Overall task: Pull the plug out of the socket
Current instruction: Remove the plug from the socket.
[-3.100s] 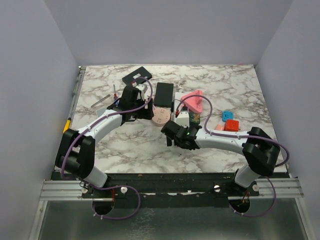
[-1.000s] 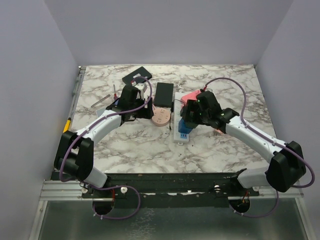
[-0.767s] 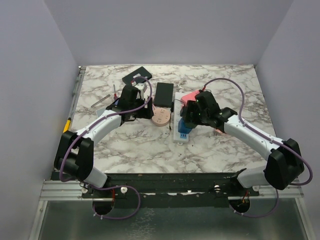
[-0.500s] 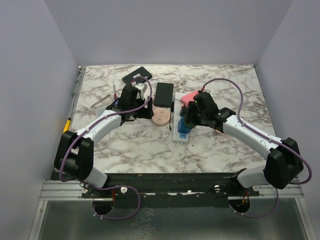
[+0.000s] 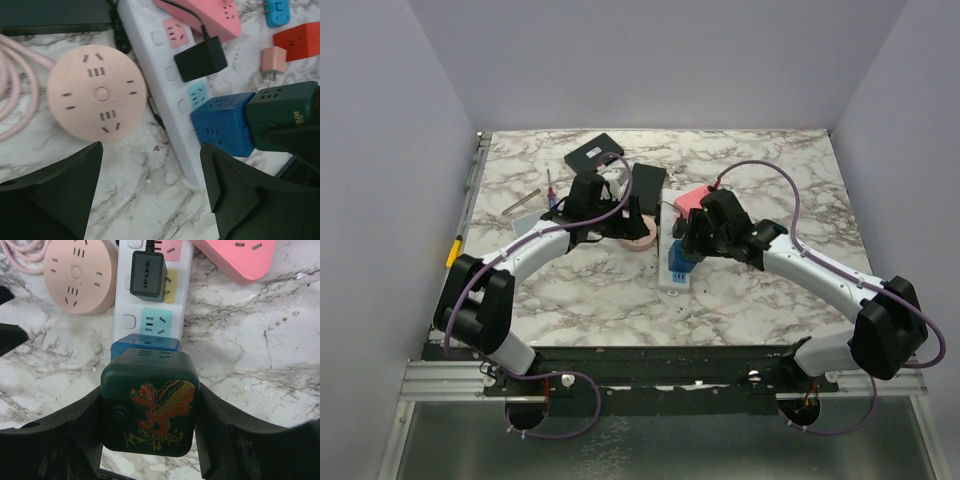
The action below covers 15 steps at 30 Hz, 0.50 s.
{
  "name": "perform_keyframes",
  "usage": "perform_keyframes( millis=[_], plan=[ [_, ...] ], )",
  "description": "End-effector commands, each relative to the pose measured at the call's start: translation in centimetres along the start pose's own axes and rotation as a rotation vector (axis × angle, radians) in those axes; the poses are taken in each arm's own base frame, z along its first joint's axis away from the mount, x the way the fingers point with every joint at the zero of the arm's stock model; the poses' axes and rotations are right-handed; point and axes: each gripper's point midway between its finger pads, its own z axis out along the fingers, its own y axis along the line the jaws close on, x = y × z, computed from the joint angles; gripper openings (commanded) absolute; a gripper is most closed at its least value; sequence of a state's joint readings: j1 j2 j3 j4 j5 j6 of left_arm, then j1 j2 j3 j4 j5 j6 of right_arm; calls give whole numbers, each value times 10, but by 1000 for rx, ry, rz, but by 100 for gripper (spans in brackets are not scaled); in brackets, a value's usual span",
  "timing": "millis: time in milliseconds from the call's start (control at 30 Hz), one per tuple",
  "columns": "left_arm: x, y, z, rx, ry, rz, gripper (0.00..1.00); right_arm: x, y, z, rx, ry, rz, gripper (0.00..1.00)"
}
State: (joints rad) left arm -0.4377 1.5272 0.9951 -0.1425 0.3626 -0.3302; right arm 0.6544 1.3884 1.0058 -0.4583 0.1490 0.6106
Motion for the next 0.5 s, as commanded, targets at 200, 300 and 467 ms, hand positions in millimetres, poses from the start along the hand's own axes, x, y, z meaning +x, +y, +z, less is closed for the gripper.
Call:
perform_keyframes(
  millis=[200, 300, 467],
  plan=[
    [28, -77, 38, 310, 102, -145, 83, 34, -7, -19, -26, -7, 88, 0],
    [38, -78, 41, 314, 129, -158, 83, 35, -12, -20, -11, -23, 116, 0],
    [56, -91, 39, 389, 160, -187, 83, 36, -20, -17, 29, -33, 123, 0]
  ],
)
